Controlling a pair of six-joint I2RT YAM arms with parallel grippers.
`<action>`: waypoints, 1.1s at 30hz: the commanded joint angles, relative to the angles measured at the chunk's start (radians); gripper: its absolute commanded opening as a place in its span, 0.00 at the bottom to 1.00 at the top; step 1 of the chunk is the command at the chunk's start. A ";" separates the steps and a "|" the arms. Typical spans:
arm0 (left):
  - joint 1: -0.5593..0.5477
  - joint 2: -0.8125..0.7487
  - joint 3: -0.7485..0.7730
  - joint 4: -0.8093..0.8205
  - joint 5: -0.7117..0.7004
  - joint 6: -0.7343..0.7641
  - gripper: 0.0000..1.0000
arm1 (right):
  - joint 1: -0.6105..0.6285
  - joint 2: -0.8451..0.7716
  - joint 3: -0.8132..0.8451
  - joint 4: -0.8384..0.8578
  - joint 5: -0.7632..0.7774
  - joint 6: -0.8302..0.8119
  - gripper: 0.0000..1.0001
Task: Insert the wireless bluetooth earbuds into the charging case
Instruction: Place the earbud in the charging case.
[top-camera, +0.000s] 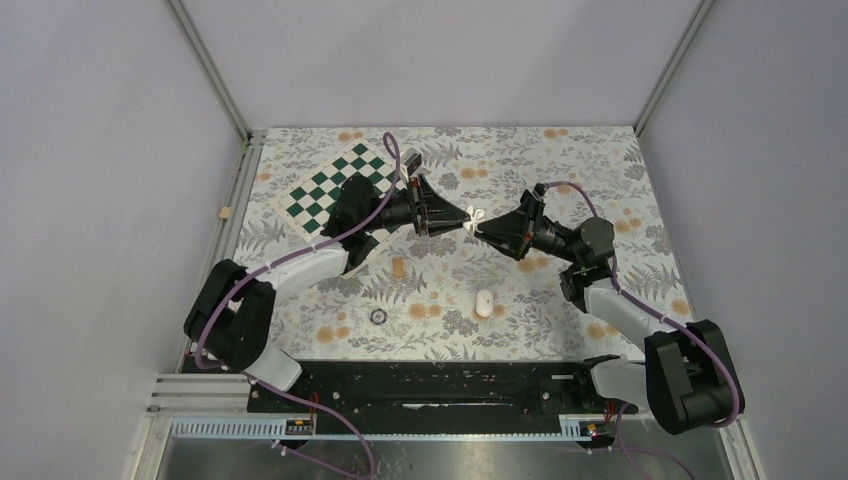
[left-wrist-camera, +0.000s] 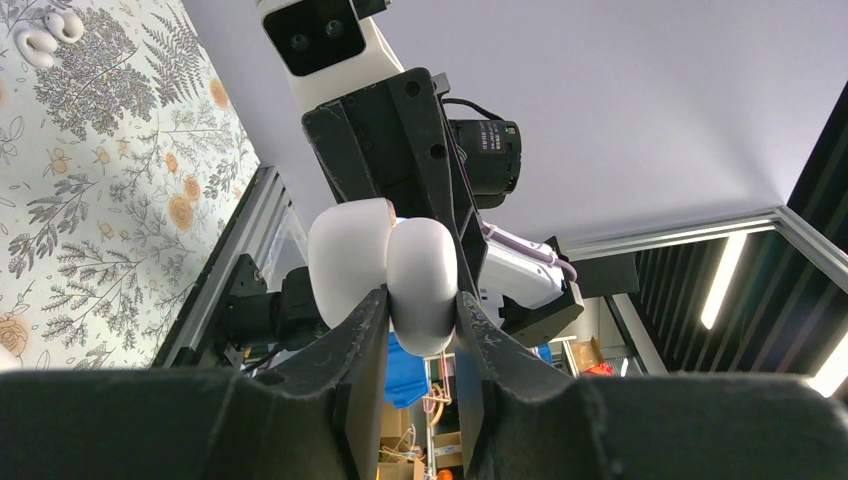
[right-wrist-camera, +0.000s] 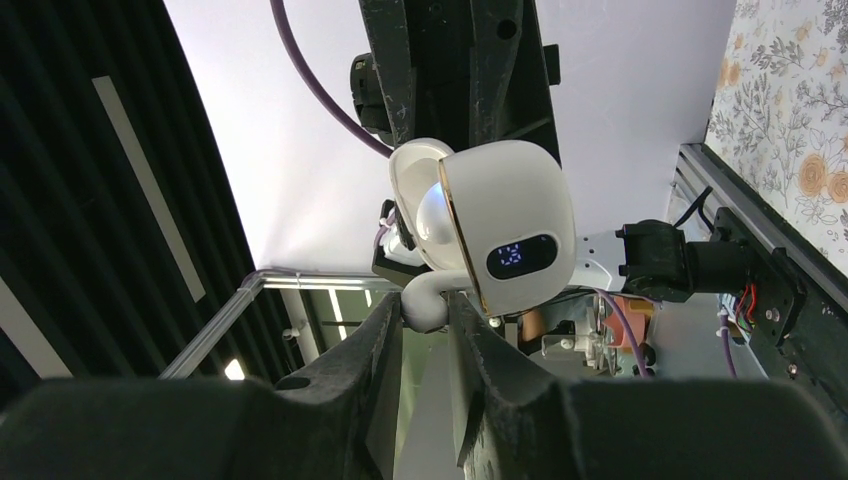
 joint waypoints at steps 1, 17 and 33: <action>-0.004 -0.002 0.002 0.135 0.023 -0.036 0.00 | 0.010 -0.006 -0.017 0.044 0.013 -0.005 0.01; -0.004 -0.008 0.001 0.142 0.027 -0.036 0.00 | 0.010 -0.067 0.040 -0.209 0.000 -0.158 0.24; -0.004 0.005 0.006 0.152 0.030 -0.042 0.00 | 0.010 -0.059 0.046 -0.195 -0.003 -0.151 0.43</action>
